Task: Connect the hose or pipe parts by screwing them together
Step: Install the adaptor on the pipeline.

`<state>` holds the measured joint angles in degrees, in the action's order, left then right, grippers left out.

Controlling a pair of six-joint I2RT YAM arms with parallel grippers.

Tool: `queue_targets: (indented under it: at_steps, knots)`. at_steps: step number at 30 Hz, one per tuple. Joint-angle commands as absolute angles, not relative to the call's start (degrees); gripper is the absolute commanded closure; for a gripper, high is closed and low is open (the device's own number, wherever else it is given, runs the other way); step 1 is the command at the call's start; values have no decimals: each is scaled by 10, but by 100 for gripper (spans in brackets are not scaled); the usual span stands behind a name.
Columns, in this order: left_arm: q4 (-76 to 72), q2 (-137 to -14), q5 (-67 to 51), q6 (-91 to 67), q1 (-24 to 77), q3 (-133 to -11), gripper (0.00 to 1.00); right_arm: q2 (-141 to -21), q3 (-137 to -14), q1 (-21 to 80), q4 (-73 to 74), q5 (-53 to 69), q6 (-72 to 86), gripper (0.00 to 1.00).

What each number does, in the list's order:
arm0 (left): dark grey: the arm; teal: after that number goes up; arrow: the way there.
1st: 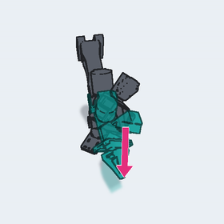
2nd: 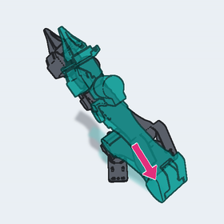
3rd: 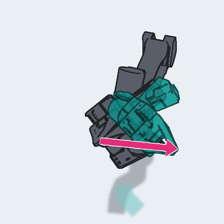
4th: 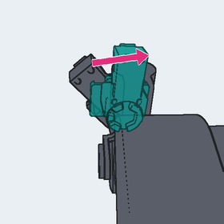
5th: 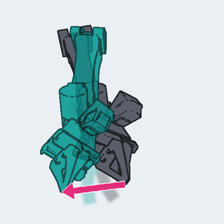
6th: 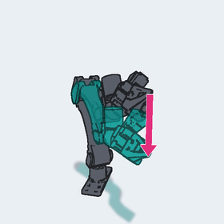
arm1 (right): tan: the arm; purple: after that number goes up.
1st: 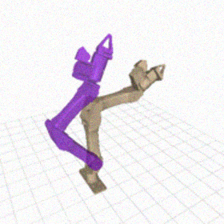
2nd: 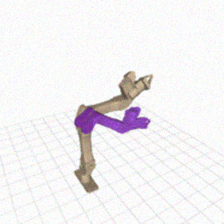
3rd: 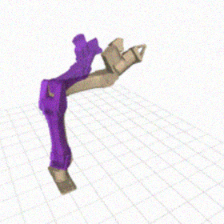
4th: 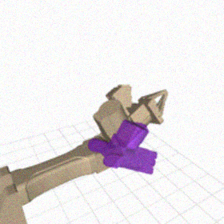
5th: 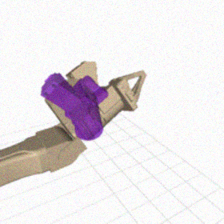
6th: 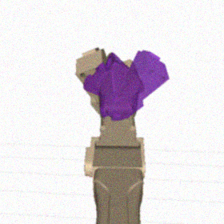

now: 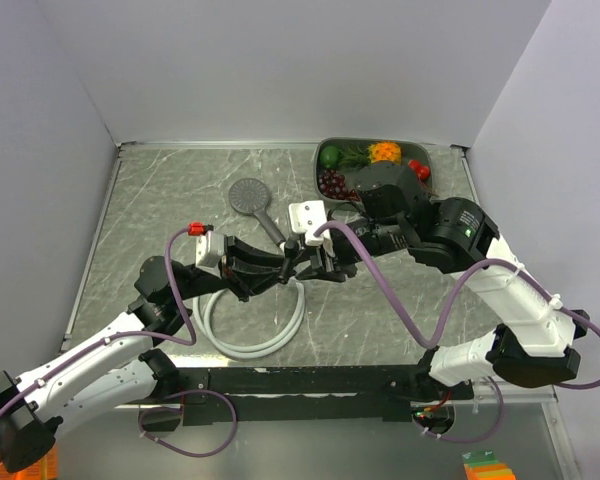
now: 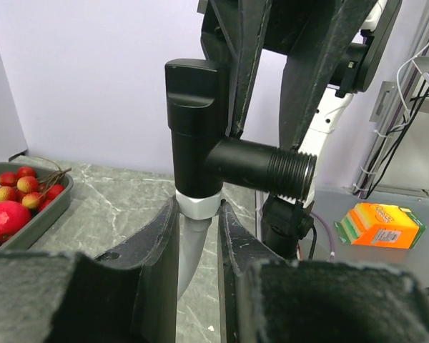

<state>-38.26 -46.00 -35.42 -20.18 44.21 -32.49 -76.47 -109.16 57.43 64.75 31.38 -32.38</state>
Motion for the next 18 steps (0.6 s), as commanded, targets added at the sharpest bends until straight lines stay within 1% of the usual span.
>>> queue_targets:
  at_steps: [1,5,10,11,12,17,18]
  knots:
    - [-418,-449,-339,-196,439,-354,99,-770,-1084,583,585,337,-311,61]
    - [-426,-447,-339,-199,439,-351,99,-759,-1050,583,537,321,-298,60]
    - [-429,-446,-346,-206,439,-350,99,-758,-1046,591,497,225,-285,58]
    - [-426,-446,-348,-206,439,-350,99,-756,-1052,597,494,212,-285,55]
    - [-426,-445,-348,-207,439,-348,99,-751,-1053,608,490,181,-285,47]
    - [-428,-444,-352,-218,435,-345,99,-697,-1036,628,440,140,-295,38]
    - [-427,-445,-356,-220,435,-345,99,-671,-1028,628,405,124,-298,36]
